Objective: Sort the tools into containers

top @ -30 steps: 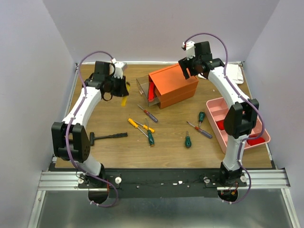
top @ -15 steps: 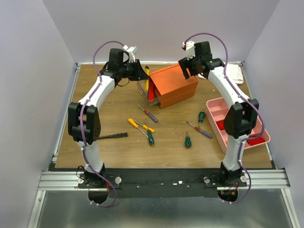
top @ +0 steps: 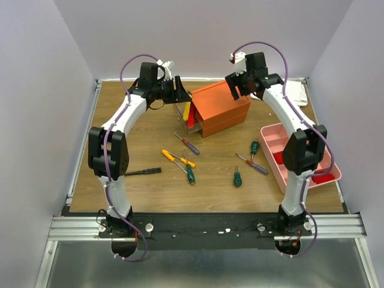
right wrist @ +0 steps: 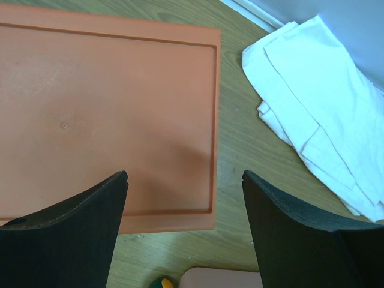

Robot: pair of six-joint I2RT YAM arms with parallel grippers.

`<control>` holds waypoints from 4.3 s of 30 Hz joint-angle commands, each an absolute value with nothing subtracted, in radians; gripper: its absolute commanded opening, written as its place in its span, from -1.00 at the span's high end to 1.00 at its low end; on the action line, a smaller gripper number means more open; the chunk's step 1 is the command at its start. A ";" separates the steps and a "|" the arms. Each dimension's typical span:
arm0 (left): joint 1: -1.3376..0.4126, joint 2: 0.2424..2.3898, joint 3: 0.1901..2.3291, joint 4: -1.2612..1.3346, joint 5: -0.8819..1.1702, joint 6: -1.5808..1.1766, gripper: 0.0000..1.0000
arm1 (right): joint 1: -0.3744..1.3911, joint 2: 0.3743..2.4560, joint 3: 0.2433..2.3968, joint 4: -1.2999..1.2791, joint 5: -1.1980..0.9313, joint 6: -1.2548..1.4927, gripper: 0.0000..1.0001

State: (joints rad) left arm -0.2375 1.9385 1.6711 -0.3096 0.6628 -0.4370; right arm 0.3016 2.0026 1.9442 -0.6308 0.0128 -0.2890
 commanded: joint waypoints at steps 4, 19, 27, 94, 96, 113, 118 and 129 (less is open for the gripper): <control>-0.227 1.793 1.661 -0.380 0.600 -0.341 -0.29 | 0.308 2.029 1.994 -0.634 0.017 -0.285 -0.70; -0.141 1.791 1.503 -0.408 0.500 -0.167 0.69 | 0.302 2.078 2.068 -0.611 0.064 -0.308 -0.70; -0.141 1.899 1.684 -0.371 0.544 -0.213 0.73 | 0.302 2.079 2.052 -0.617 0.057 -0.314 -0.69; -0.208 1.742 1.342 -0.160 0.620 -0.198 1.00 | 0.302 2.157 1.973 -0.672 -0.040 -0.370 -0.17; -0.222 1.770 1.364 -0.161 0.624 -0.209 1.00 | 0.301 2.160 1.965 -0.680 -0.048 -0.376 -0.15; -0.310 1.969 1.522 -0.065 0.682 -0.304 1.00 | 0.318 2.174 1.948 -0.712 -0.089 -0.379 -0.16; -0.311 2.008 1.512 0.086 0.741 -0.367 0.91 | 0.322 2.172 1.941 -0.715 -0.087 -0.377 -0.17; -0.313 2.066 1.592 0.085 0.750 -0.361 0.71 | 0.324 2.157 1.927 -0.701 -0.035 -0.397 -0.18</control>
